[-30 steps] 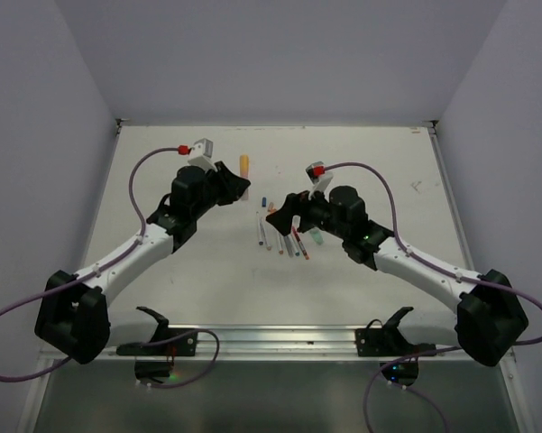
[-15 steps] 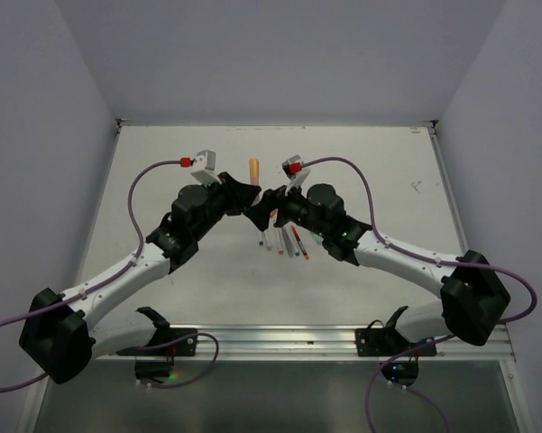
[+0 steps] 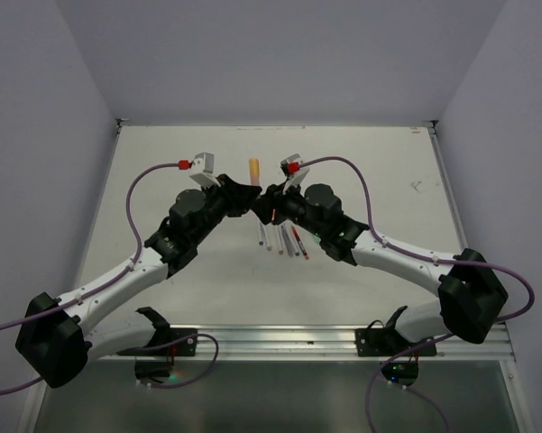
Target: Open the pen caps
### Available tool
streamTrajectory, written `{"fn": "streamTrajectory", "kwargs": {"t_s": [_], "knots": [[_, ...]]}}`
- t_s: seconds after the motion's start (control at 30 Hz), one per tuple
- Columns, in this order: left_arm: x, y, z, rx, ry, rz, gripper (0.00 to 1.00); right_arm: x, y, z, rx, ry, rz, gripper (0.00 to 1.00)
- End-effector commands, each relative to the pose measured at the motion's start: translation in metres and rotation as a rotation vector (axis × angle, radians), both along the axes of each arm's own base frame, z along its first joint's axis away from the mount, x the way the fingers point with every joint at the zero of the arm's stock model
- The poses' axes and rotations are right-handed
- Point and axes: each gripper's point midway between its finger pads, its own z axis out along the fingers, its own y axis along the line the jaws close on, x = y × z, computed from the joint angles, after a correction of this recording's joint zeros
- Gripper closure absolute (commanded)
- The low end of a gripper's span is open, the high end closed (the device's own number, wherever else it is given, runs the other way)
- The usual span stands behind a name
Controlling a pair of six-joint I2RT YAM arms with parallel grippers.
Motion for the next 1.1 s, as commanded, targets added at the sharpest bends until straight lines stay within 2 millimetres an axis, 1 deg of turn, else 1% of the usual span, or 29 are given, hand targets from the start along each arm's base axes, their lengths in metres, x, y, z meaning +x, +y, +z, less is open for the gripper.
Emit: {"fn": "streamTrajectory", "kwargs": {"t_s": [0.0,0.03,0.07,0.1,0.13,0.23,0.27,0.3,0.33,0.37,0.4,0.43,0.5,0.53,0.57,0.63,0.67,0.7,0.77,0.83,0.87,0.9,0.93,1.0,1.03,1.07], "knots": [[-0.007,0.0,0.006,-0.025,-0.028,-0.01,1.0,0.011,0.001,0.042,0.076,-0.107,-0.034,0.55],[-0.008,0.001,0.004,-0.02,-0.022,-0.008,1.0,0.01,0.0,0.043,0.075,-0.112,-0.036,0.58],[-0.009,0.001,0.004,-0.018,-0.02,-0.008,1.0,0.009,0.0,0.042,0.073,-0.11,-0.034,0.64],[-0.01,0.001,0.003,-0.016,-0.02,-0.008,1.0,0.008,-0.001,0.045,0.078,-0.118,-0.033,0.67],[-0.011,0.003,0.003,-0.015,-0.02,-0.005,1.0,0.007,-0.002,0.043,0.073,-0.115,-0.032,0.73],[-0.011,0.005,0.006,-0.013,-0.027,0.003,1.0,0.004,-0.004,0.041,0.064,-0.108,-0.024,0.83],[-0.011,0.005,0.007,-0.012,-0.029,0.002,1.0,0.002,-0.005,0.041,0.062,-0.106,-0.021,0.9],[-0.011,0.005,0.011,-0.009,-0.044,0.001,0.98,0.002,-0.006,0.04,0.059,-0.105,-0.021,0.94],[-0.011,0.006,0.014,-0.004,-0.05,-0.001,0.93,-0.001,-0.008,0.037,0.055,-0.098,-0.021,0.97],[-0.011,0.006,0.015,0.004,-0.057,0.001,0.81,-0.001,-0.009,0.036,0.052,-0.095,-0.023,1.0],[-0.009,0.007,0.021,0.017,-0.08,0.0,0.78,-0.002,-0.011,0.037,0.05,-0.095,-0.022,1.0],[-0.009,0.007,0.022,0.028,-0.087,0.001,0.76,-0.004,-0.013,0.035,0.043,-0.091,-0.022,1.0],[-0.008,0.008,0.03,0.045,-0.118,-0.003,0.68,-0.006,-0.014,0.034,0.034,-0.091,-0.02,1.0],[-0.009,0.007,0.033,0.051,-0.127,-0.014,0.65,-0.006,-0.016,0.031,0.02,-0.087,-0.021,1.0],[-0.01,0.006,0.035,0.055,-0.134,-0.021,0.55,-0.007,-0.018,0.033,0.021,-0.088,-0.024,1.0],[-0.01,0.006,0.043,0.067,-0.165,-0.036,0.43,-0.008,-0.021,0.028,0.007,-0.075,-0.026,1.0],[-0.009,0.006,0.047,0.07,-0.174,-0.039,0.32,-0.007,-0.024,0.028,0.006,-0.074,-0.031,1.0],[-0.009,0.007,0.048,0.079,-0.183,-0.045,0.28,-0.01,-0.023,0.026,0.004,-0.068,-0.011,1.0],[-0.008,0.009,0.051,0.076,-0.195,-0.075,0.19,-0.009,-0.028,0.023,0.01,-0.049,-0.008,1.0],[-0.007,0.012,0.056,0.062,-0.22,-0.122,0.15,-0.013,-0.029,0.021,0.023,-0.027,0.029,1.0],[-0.006,0.012,0.055,0.059,-0.223,-0.145,0.13,-0.012,-0.032,0.022,0.028,-0.024,0.035,1.0],[-0.011,0.008,0.059,0.044,-0.248,-0.21,0.12,-0.018,-0.029,0.022,0.036,-0.018,0.083,1.0],[-0.006,0.015,0.061,0.041,-0.258,-0.209,0.11,-0.016,-0.033,0.023,0.043,-0.01,0.09,1.0],[-0.008,0.014,0.066,0.032,-0.291,-0.257,0.1,-0.021,-0.032,0.024,0.056,-0.007,0.138,1.0],[-0.01,0.011,0.068,0.032,-0.314,-0.308,0.1,-0.028,-0.03,0.025,0.073,-0.001,0.19,1.0],[-0.012,0.009,0.072,0.035,-0.333,-0.33,0.1,-0.026,-0.033,0.027,0.083,0.004,0.2,1.0]]}}
